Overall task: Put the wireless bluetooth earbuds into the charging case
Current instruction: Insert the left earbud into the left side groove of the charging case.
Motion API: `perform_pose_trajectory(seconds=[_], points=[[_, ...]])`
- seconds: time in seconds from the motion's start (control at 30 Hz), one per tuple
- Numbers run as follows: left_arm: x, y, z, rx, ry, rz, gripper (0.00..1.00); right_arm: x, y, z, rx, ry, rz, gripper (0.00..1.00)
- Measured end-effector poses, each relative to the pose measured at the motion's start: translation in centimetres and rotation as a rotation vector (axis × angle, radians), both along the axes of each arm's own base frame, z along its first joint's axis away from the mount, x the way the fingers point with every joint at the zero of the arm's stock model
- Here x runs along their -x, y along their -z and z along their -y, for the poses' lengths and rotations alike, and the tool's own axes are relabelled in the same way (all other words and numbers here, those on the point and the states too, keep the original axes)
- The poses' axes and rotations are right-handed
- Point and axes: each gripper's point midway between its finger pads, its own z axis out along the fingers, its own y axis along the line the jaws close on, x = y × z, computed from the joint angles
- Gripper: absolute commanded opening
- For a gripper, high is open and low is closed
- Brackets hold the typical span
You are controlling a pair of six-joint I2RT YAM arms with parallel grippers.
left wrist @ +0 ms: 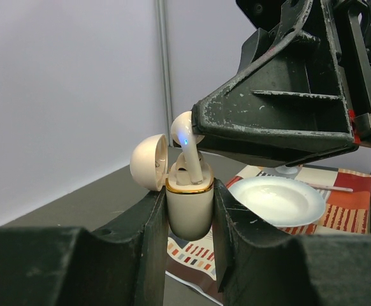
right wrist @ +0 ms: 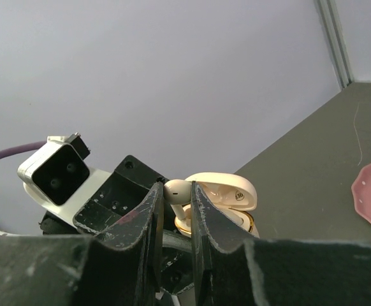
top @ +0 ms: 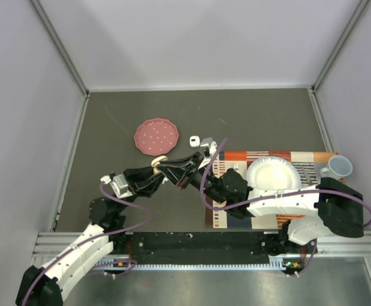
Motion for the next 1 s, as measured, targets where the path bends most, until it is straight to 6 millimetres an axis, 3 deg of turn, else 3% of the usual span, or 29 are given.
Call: perform_pose_trajectory(seconds=[1.0], points=[[0.05, -0.38, -0.44, 0.018, -0.018, 0.0, 0.0, -0.16, 0.55, -0.44, -0.007, 0.053, -0.001, 0.0]])
